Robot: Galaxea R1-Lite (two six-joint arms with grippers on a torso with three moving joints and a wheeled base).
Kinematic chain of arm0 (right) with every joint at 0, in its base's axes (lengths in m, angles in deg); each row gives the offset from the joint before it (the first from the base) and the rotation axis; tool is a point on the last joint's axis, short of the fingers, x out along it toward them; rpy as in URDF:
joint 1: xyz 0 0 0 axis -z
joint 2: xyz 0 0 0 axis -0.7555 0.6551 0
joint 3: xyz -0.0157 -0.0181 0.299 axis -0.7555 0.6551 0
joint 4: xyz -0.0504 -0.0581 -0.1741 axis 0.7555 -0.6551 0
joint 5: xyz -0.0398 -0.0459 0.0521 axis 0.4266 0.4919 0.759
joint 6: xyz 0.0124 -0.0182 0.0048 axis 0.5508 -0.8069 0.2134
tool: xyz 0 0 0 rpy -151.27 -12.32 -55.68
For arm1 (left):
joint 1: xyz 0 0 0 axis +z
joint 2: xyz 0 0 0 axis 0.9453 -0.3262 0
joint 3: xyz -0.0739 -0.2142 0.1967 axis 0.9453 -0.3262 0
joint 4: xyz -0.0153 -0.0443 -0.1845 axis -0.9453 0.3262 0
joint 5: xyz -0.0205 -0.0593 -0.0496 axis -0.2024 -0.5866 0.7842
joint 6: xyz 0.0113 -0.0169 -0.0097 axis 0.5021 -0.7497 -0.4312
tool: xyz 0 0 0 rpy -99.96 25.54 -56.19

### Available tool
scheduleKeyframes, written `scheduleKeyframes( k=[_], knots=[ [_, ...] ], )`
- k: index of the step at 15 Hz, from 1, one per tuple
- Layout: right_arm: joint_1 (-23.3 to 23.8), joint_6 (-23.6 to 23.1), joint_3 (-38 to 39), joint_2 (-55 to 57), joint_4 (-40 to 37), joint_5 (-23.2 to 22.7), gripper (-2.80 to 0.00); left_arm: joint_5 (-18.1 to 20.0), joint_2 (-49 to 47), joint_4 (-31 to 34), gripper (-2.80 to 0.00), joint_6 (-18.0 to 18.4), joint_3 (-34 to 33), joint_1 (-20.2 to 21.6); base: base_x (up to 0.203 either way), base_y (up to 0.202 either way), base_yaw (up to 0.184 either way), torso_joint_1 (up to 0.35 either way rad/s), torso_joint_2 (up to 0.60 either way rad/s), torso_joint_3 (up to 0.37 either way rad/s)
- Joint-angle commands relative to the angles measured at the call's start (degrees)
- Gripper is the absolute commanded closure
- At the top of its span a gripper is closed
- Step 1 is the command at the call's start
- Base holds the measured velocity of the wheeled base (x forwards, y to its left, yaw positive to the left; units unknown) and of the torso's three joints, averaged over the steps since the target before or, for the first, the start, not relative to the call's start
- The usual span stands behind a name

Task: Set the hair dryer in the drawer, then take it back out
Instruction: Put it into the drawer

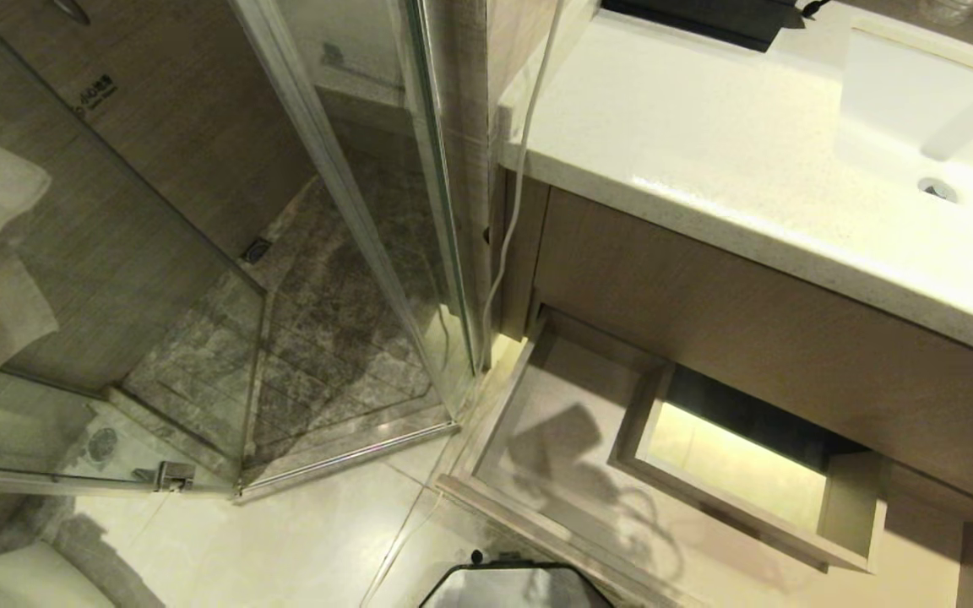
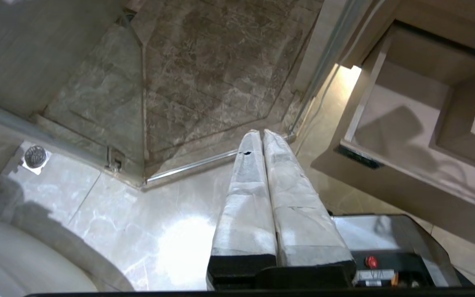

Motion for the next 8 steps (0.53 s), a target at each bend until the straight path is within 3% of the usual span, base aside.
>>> scheduleKeyframes(
  k=[1,8],
  knots=[
    [0.1,0.9,0.4,0.0,0.4,-0.1,0.0,0.0,-0.1,0.0,0.0,0.0,0.0,0.0,0.0,0.0,0.0,-0.232,-0.06,-0.3],
    [0.7,1.0,1.8,-0.1,2.6,-0.2,0.0,0.0,-0.1,0.0,0.0,0.0,0.0,0.0,0.0,0.0,0.0,-0.211,-0.11,-0.315]
  ],
)
